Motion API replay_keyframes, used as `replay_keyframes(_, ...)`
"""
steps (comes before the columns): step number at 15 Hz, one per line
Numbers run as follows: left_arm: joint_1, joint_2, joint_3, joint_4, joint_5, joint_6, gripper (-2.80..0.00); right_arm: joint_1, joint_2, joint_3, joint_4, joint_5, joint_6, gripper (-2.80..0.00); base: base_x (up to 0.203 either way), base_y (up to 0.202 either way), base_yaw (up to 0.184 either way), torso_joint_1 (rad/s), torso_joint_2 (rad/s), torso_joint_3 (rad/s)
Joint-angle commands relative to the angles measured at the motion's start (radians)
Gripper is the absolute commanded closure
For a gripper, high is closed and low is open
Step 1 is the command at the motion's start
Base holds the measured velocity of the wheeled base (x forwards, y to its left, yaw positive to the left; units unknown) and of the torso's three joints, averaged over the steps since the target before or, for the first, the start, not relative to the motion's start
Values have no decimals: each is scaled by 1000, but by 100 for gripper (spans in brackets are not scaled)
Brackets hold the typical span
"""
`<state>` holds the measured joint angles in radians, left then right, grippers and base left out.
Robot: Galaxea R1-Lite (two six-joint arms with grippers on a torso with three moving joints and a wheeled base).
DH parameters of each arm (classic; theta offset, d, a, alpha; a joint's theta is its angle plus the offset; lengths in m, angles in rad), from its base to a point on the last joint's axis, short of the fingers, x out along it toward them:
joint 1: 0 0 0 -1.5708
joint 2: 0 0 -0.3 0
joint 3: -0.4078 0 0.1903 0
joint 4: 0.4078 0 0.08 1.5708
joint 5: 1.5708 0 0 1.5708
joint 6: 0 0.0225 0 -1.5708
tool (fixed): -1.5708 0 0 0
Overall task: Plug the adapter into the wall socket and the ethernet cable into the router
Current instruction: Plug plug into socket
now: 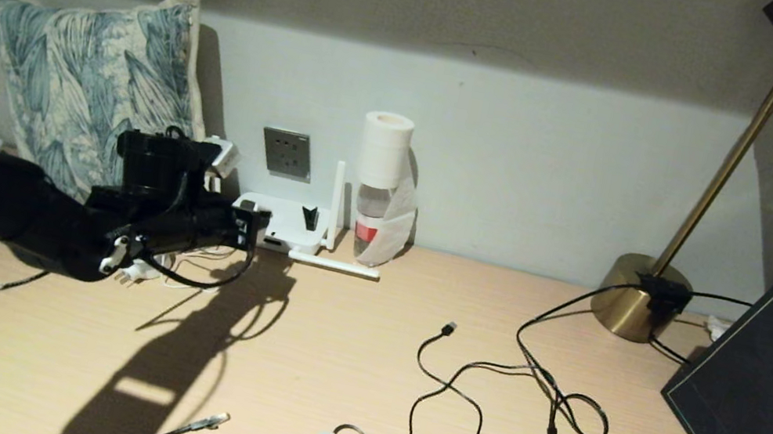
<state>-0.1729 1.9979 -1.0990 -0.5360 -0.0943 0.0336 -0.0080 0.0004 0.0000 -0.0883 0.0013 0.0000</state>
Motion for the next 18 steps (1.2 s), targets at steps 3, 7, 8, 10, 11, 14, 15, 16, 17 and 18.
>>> replay_keyframes(3, 1, -71, 23, 402, -4, -7, 0, 0, 1, 35, -1, 0, 0, 0, 0, 0, 0, 0, 0, 0)
replay_keyframes(7, 1, -20, 77, 391, 1, -5, 0, 0, 1, 35, -1, 0, 0, 0, 0, 0, 0, 0, 0, 0)
replay_keyframes(8, 1, -7, 79, 371, 2, -5, 0, 0, 1, 35, -1, 0, 0, 0, 0, 0, 0, 0, 0, 0)
replay_keyframes(10, 1, 10, 79, 328, 16, -1, 0, 0, 1, 35, -1, 0, 0, 0, 0, 0, 0, 0, 0, 0)
replay_keyframes(11, 1, 16, 79, 326, 22, -1, 0, 0, 1, 35, -1, 0, 0, 0, 0, 0, 0, 0, 0, 0)
replay_keyframes(14, 1, 43, 79, 312, 27, -1, 0, 0, 1, 35, -1, 0, 0, 0, 0, 0, 0, 0, 0, 0)
replay_keyframes(15, 1, 51, 80, 297, 43, -1, 0, 0, 1, 35, -1, 0, 0, 0, 0, 0, 0, 0, 0, 0)
replay_keyframes(16, 1, 63, 84, 272, 55, -1, 0, 0, 1, 35, -1, 0, 0, 0, 0, 0, 0, 0, 0, 0)
replay_keyframes(17, 0, 71, 92, 243, 59, 1, 0, 0, 1, 35, -1, 0, 0, 0, 0, 0, 0, 0, 0, 0)
replay_keyframes(18, 0, 73, 103, 232, 59, 2, 0, 0, 1, 35, -1, 0, 0, 0, 0, 0, 0, 0, 0, 0)
